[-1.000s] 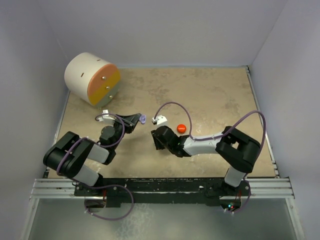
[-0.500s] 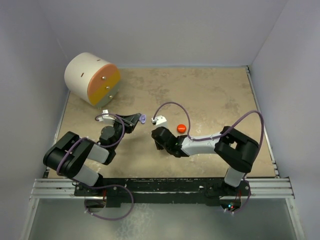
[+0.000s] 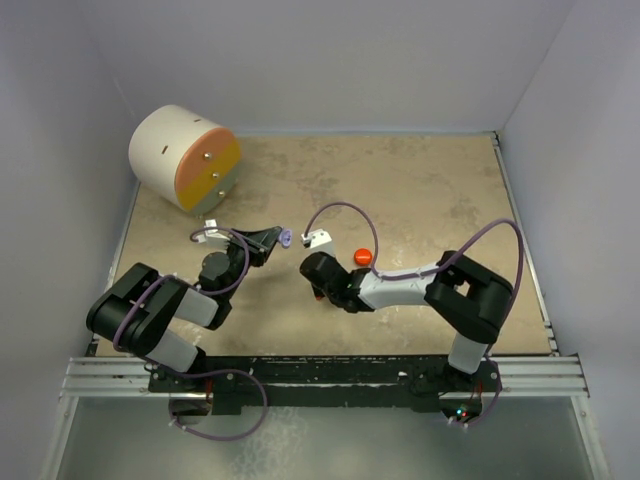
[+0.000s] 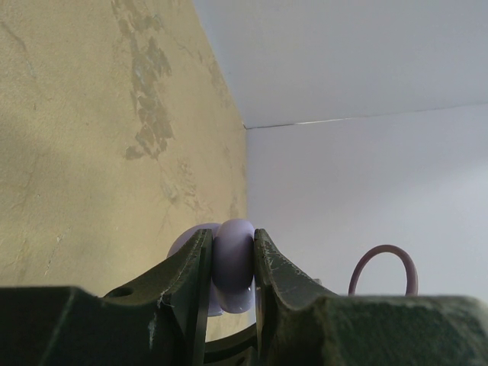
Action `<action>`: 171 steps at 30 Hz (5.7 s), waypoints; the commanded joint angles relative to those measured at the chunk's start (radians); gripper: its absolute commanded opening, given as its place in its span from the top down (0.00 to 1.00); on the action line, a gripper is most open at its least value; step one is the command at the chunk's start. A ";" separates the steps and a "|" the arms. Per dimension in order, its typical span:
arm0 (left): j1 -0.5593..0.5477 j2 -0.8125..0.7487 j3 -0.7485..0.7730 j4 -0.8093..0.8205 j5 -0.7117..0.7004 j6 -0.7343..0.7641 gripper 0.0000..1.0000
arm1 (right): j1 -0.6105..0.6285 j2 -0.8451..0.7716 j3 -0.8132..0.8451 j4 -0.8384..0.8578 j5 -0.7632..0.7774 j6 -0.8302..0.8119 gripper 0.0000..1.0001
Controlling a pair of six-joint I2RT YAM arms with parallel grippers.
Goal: Insert the wireless bluetooth earbuds into the charging case
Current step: Pick up the earbud from the center of the board.
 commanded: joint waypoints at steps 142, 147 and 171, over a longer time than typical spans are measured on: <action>0.088 -0.104 -0.054 0.002 0.048 -0.001 1.00 | -0.048 0.089 0.123 -0.021 -0.046 -0.036 0.70; 0.089 -0.102 -0.056 0.005 0.048 -0.003 1.00 | -0.048 0.085 0.120 -0.034 -0.048 -0.027 0.70; 0.090 -0.101 -0.058 0.012 0.053 -0.008 1.00 | -0.048 0.059 0.080 -0.060 -0.053 0.021 0.64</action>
